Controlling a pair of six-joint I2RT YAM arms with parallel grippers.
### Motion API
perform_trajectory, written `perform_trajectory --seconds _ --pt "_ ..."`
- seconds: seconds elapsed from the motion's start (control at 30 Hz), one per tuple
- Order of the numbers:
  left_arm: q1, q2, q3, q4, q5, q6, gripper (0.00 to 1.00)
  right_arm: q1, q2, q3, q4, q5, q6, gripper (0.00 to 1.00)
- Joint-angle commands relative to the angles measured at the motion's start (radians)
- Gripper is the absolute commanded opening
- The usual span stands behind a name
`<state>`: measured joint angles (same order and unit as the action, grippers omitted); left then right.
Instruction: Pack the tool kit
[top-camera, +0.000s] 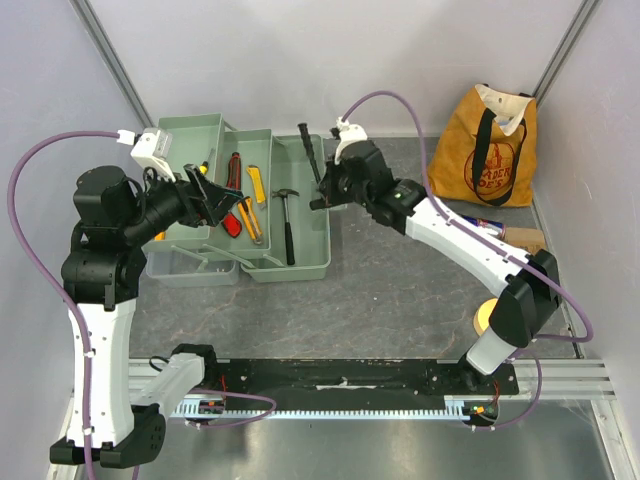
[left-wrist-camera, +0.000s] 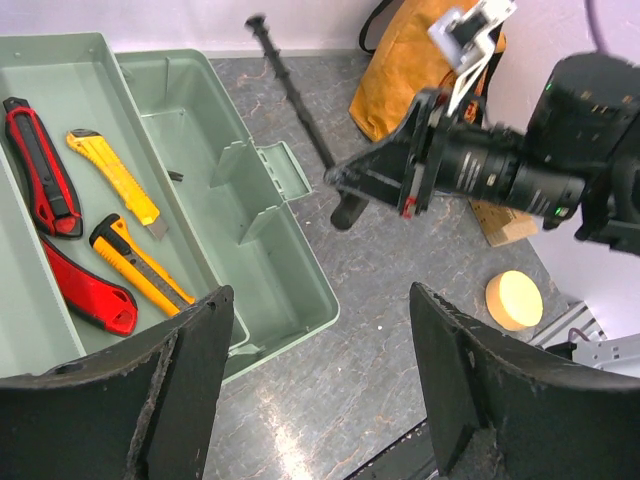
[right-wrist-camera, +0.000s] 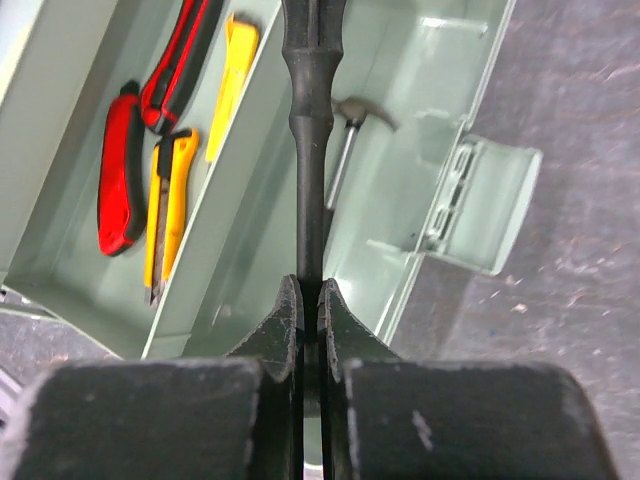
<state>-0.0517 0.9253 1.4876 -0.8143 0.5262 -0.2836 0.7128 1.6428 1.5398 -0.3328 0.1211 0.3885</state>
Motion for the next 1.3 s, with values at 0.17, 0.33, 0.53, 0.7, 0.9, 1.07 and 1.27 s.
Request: perform_trajectory --seconds 0.17,0.33,0.53,0.7,0.9,1.07,1.27 --pt "0.004 -0.022 0.022 0.010 0.012 -0.012 0.77 0.100 0.043 -0.069 0.049 0.081 0.145 0.00" --pt "0.004 -0.019 0.020 0.009 0.011 -0.014 0.77 0.142 0.095 -0.083 0.055 0.078 0.177 0.00" --pt "0.003 -0.020 0.020 0.010 0.008 -0.014 0.77 0.174 0.187 -0.069 0.060 0.124 0.219 0.00" --pt "0.003 -0.023 0.020 0.010 0.003 -0.011 0.77 0.191 0.261 -0.052 0.060 0.189 0.233 0.00" --pt "0.004 -0.023 0.017 0.009 0.001 -0.006 0.77 0.200 0.331 -0.043 0.057 0.265 0.233 0.01" --pt "0.003 -0.016 0.017 0.010 -0.003 -0.005 0.77 0.212 0.391 -0.004 0.031 0.311 0.227 0.06" --pt "0.004 -0.011 0.020 0.010 -0.017 0.001 0.77 0.215 0.453 0.043 -0.014 0.324 0.220 0.18"
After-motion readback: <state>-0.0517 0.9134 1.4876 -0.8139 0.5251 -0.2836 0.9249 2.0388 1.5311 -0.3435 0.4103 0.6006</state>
